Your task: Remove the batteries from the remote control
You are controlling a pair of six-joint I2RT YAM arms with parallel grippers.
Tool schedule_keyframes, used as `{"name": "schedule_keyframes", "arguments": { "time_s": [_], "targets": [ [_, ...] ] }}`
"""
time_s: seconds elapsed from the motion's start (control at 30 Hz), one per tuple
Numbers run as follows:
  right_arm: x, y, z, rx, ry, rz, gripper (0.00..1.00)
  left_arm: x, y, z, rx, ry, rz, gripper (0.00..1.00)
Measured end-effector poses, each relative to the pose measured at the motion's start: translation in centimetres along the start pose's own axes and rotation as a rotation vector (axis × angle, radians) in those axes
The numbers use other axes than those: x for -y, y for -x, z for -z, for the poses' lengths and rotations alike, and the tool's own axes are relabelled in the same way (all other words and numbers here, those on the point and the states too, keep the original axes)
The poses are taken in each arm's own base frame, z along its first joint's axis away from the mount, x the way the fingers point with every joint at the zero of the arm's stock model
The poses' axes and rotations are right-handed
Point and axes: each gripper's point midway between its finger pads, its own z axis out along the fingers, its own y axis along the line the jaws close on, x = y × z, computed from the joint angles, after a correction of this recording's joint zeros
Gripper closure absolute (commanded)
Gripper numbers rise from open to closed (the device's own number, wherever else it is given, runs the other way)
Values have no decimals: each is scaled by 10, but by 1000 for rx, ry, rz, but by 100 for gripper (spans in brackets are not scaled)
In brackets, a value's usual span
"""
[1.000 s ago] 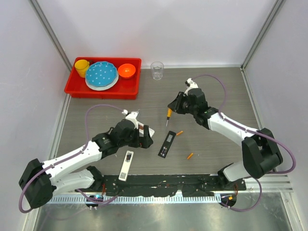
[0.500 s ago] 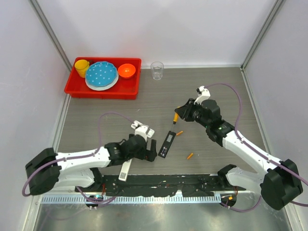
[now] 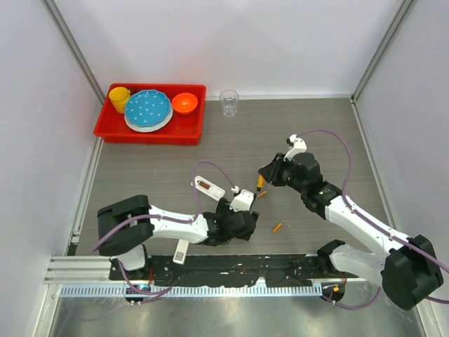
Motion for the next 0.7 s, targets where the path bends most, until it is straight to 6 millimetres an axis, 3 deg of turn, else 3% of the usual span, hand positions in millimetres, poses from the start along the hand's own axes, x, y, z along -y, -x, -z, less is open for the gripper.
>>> {"name": "schedule_keyframes", "arguments": {
  "time_s": [0.3,0.4,0.47,0.57,0.7],
  "targets": [
    [10,-3,3,-7,-29,16,99,6,7,-8,72,-5,1,41],
    [10,-5,2,-12,-25,15,99,1,5,-4,88,-21,1,40],
    [10,-7,0,-15,-17,15,99,0,4,-2,90,-40,7,34],
    [10,-14,-3,-27,-4,9,99,0,2,1,94,-66,16,16],
    [9,-23,-7,-54,12,-10,99,4,1,6,93,-116,15,14]
  ]
}}
